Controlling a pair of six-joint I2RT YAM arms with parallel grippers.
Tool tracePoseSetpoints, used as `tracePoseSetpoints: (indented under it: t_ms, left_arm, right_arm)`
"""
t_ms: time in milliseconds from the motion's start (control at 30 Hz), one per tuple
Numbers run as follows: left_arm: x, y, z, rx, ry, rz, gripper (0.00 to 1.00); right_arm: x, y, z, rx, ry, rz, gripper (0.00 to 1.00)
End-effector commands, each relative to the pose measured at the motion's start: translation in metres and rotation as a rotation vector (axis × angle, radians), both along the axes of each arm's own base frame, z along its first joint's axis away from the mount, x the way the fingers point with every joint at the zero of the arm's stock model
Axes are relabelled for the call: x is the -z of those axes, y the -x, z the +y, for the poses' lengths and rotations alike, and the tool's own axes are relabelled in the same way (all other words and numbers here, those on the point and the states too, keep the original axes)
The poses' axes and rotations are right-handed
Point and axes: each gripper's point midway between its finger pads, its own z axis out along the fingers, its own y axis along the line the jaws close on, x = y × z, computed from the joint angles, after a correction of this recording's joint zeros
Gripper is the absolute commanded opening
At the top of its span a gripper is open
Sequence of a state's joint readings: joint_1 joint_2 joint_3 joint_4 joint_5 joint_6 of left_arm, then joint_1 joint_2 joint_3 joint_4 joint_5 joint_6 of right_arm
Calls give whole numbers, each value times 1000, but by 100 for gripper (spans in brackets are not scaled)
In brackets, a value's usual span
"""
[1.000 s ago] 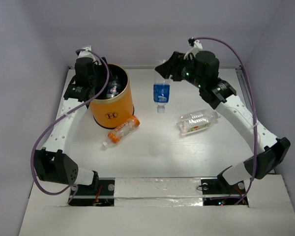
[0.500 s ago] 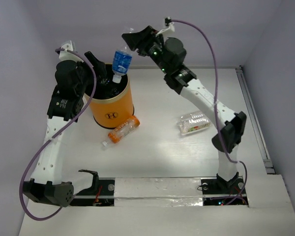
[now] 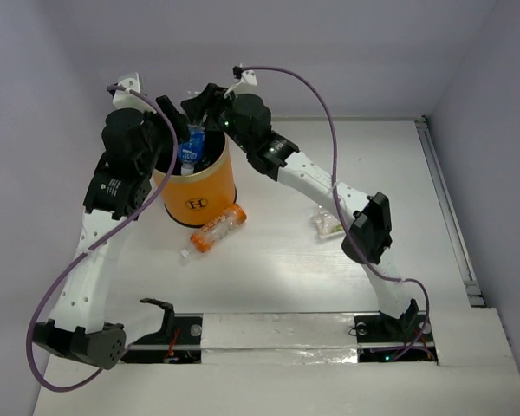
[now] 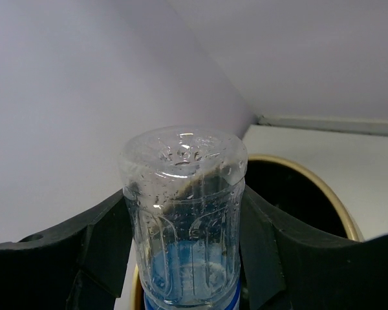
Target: Put the plastic bottles in the bin
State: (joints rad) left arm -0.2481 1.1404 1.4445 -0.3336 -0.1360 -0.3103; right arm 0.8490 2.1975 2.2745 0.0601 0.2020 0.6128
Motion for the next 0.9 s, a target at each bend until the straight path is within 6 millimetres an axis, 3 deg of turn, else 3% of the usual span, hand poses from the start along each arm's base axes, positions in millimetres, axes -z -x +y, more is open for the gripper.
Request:
tracePoseSetpoints:
  t_ms: [0, 67, 100, 233, 333, 433, 467, 500, 567, 600, 633, 667, 700, 733, 800, 833, 867]
  left_arm:
    - [-56, 17, 11, -31, -35, -147, 57]
    - [-66, 20, 8, -17, -40, -169, 57]
    - [-70, 21, 8, -14, -39, -176, 57]
    - [-67, 20, 6, 3, -59, -181, 60]
    - [-59, 21, -2, 51, -71, -175, 61]
    - [-53, 25, -20, 152, -75, -179, 61]
    - [-48, 28, -35, 230, -74, -173, 61]
    - [-46, 31, -47, 280, -80, -174, 59]
    - [-36, 38, -70, 382, -89, -166, 57]
    - [-31, 41, -80, 417, -94, -157, 52]
    - [-20, 50, -102, 491, -106, -128, 50]
    - [-5, 54, -114, 534, -114, -91, 48]
    - [8, 59, -125, 570, -120, -56, 40]
    - [28, 71, -145, 632, -119, 4, 35]
    - [74, 81, -157, 648, -133, 124, 23]
    - [96, 86, -158, 644, -138, 191, 18]
    - [126, 93, -163, 646, -133, 277, 15]
  right_arm:
    - [-7, 12, 2, 19, 33, -45, 64]
    - [-2, 17, 7, 5, 65, -51, 70]
    - [-2, 18, 8, -1, 69, -52, 80]
    - [-30, 28, -3, -4, 67, -103, 98]
    - [-59, 35, -22, 35, 74, -139, 100]
    - [-71, 32, -44, 65, 64, -138, 99]
    - [-90, 42, -56, 67, 37, -151, 97]
    - [-71, 31, -70, 94, 67, -114, 89]
    - [-59, 31, -93, 119, 71, -70, 64]
    - [-80, 46, -118, 131, 32, -85, 32]
    - [-39, 40, -131, 148, 76, -25, 18]
    - [-31, 45, -145, 163, 84, -11, 10]
    - [-49, 62, -172, 181, 52, -31, 3]
    - [-5, 61, -190, 206, 108, 46, 2]
    - [18, 77, -213, 214, 127, 96, 1]
    - [7, 95, -233, 223, 80, 94, 1]
    - [57, 103, -244, 232, 151, 187, 2]
